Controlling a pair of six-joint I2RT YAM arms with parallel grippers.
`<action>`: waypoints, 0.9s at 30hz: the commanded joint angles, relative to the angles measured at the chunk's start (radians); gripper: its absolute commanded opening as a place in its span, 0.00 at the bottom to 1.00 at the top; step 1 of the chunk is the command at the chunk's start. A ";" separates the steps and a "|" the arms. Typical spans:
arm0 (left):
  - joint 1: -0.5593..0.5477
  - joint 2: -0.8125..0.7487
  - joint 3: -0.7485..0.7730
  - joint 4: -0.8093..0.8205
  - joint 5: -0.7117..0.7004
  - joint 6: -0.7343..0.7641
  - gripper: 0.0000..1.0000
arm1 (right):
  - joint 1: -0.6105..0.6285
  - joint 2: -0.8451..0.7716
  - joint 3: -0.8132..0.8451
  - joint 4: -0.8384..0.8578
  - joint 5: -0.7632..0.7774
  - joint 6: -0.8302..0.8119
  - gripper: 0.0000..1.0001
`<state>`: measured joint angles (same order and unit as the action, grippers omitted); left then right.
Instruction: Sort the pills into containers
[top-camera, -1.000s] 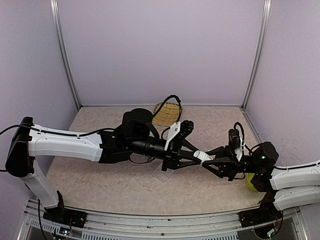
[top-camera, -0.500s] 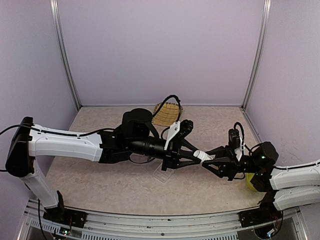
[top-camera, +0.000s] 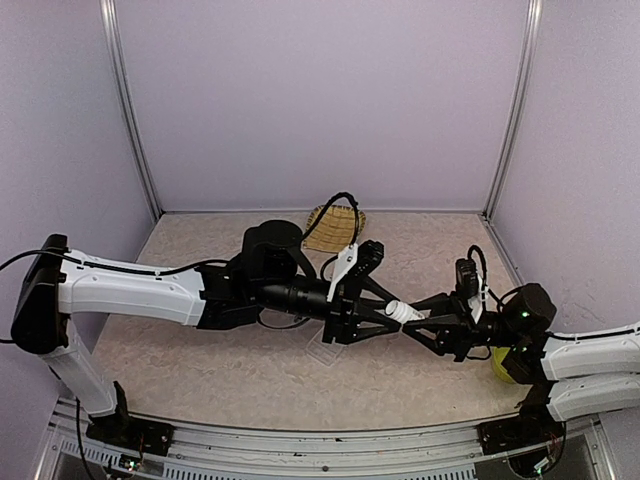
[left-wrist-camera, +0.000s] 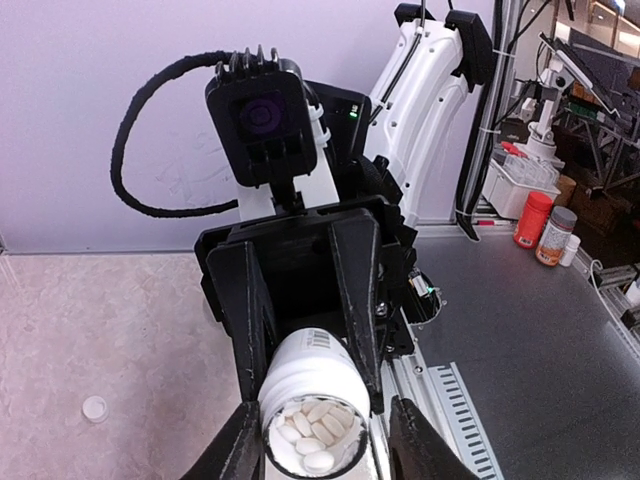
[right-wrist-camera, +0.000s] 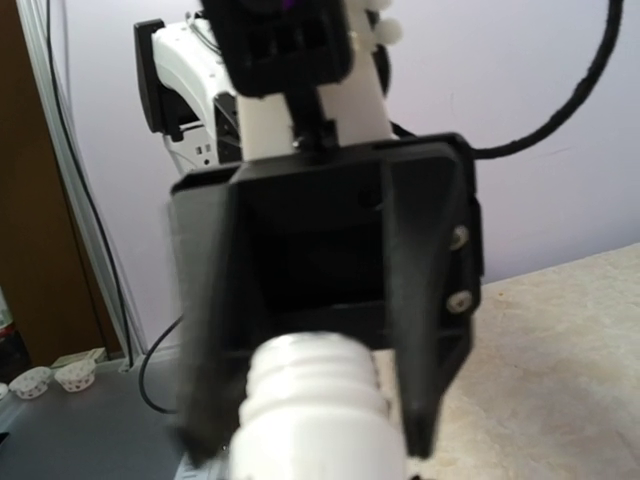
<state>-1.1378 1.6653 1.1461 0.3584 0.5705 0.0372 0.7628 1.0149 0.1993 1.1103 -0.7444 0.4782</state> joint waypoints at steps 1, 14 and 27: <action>0.004 -0.027 -0.008 0.049 0.026 -0.013 0.51 | 0.003 -0.012 0.002 -0.009 0.022 -0.010 0.17; 0.010 -0.014 -0.003 0.057 0.030 -0.023 0.21 | 0.002 -0.015 0.005 -0.021 0.023 -0.012 0.17; 0.021 -0.012 -0.006 0.027 0.004 -0.023 0.09 | 0.000 -0.022 0.037 -0.150 0.096 -0.083 0.47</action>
<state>-1.1198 1.6638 1.1450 0.3740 0.5789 0.0147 0.7635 1.0092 0.2031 1.0691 -0.7166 0.4465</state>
